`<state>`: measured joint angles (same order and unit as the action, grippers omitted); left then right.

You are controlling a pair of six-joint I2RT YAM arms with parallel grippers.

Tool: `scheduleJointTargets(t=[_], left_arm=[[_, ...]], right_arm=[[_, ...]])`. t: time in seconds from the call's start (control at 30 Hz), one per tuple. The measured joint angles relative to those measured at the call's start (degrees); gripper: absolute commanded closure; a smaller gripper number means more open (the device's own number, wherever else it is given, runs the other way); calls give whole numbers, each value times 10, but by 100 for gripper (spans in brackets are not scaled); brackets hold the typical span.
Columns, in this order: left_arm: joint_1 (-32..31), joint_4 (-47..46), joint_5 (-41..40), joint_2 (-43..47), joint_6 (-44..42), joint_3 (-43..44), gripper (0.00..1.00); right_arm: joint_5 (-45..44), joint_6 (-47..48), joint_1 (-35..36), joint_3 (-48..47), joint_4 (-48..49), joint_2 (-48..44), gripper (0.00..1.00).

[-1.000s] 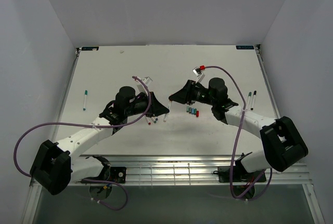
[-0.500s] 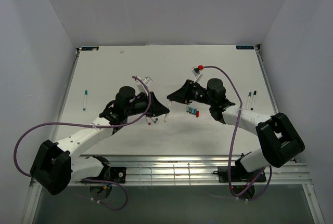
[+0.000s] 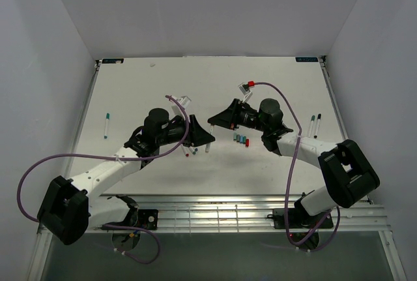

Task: Open the pen caps

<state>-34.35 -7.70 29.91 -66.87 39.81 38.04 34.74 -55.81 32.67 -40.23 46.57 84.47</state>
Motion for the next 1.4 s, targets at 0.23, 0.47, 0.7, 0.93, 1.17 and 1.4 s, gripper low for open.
scheduleJointTargets(t=[0.23, 0.47, 0.7, 0.93, 1.17, 1.4], left_arm=[[0, -14, 22, -5, 5, -2, 57], [0, -37, 48, -24, 14, -2, 100], [0, -62, 53, -28, 15, -10, 100], [1, -94, 48, -11, 16, -32, 100], [1, -139, 27, 13, 18, -53, 100], [1, -155, 13, 27, 18, -65, 100]], right_arm=[[3, -27, 0, 11, 26, 0, 92], [3, -39, -1, 18, 42, 0, 92], [0, -38, -6, 18, 50, 0, 92], [34, -59, -22, 12, 66, 9, 92], [78, -33, -36, -33, 26, 9, 92], [85, -21, -39, -40, 23, 10, 92]])
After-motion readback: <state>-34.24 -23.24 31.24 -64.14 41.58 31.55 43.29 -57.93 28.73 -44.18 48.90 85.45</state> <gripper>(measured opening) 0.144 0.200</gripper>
